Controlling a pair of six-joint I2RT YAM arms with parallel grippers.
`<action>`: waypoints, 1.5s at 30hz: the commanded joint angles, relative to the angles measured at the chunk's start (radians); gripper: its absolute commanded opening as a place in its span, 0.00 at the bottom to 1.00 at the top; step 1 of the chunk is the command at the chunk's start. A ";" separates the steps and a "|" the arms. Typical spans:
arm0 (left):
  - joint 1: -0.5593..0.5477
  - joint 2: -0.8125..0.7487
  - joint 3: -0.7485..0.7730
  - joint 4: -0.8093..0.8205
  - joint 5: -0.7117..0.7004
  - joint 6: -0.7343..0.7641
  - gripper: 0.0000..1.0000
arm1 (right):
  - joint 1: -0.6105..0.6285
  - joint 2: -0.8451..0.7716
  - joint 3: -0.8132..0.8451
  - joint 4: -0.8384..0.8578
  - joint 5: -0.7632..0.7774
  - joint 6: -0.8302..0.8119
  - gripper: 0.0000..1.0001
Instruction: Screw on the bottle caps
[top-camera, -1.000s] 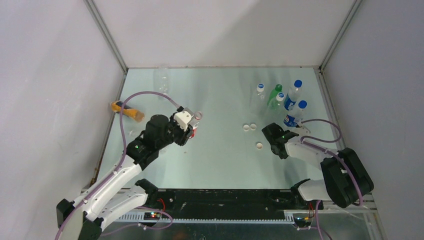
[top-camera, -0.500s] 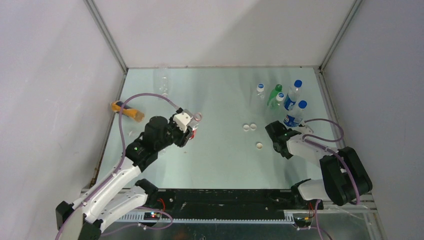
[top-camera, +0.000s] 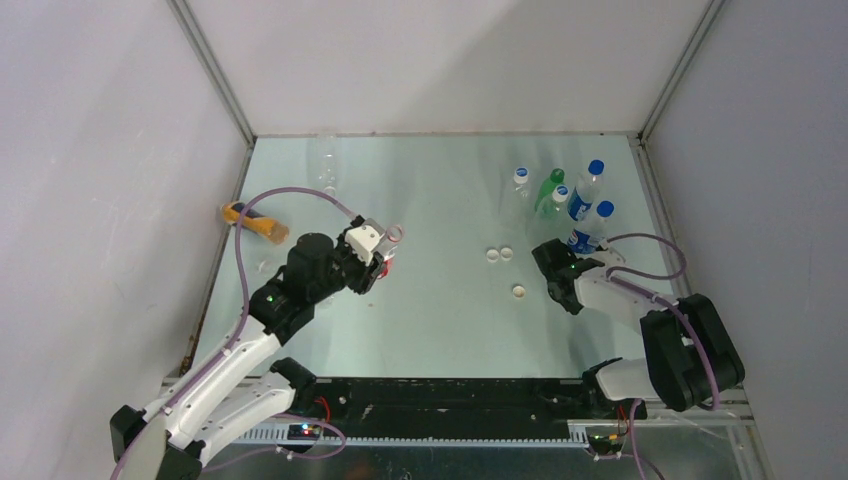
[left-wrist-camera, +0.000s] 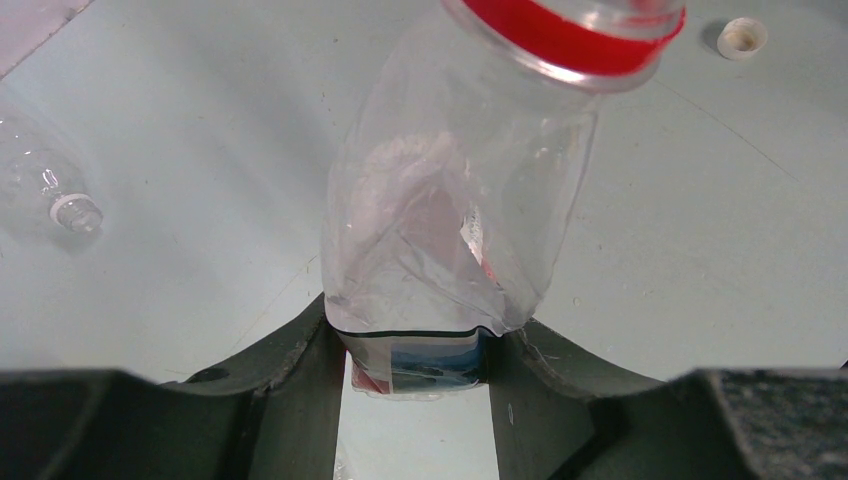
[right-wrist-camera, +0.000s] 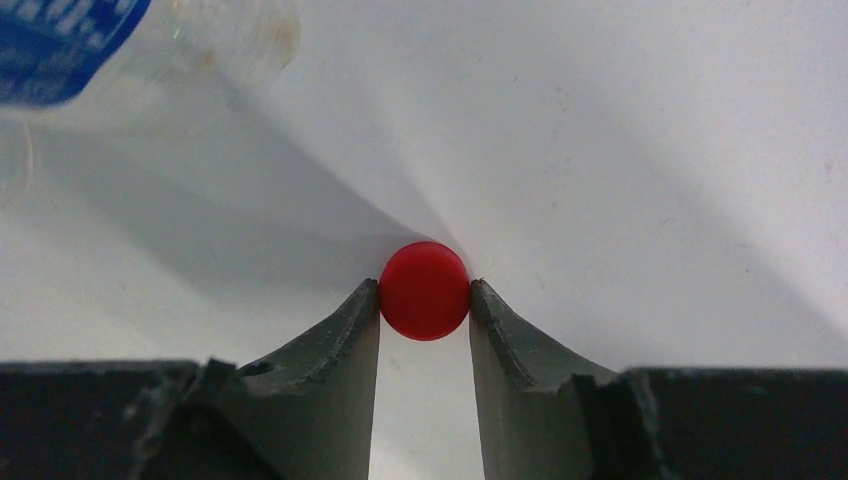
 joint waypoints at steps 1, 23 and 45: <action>0.002 -0.017 0.001 0.032 0.015 0.010 0.37 | 0.084 -0.034 0.064 -0.109 -0.007 0.034 0.31; 0.002 -0.013 0.004 0.011 -0.007 0.031 0.38 | 0.650 0.142 0.219 0.058 -0.383 -0.563 0.33; 0.003 -0.008 0.001 0.015 -0.061 0.049 0.42 | 0.560 0.291 0.452 -0.220 -0.542 -0.603 0.58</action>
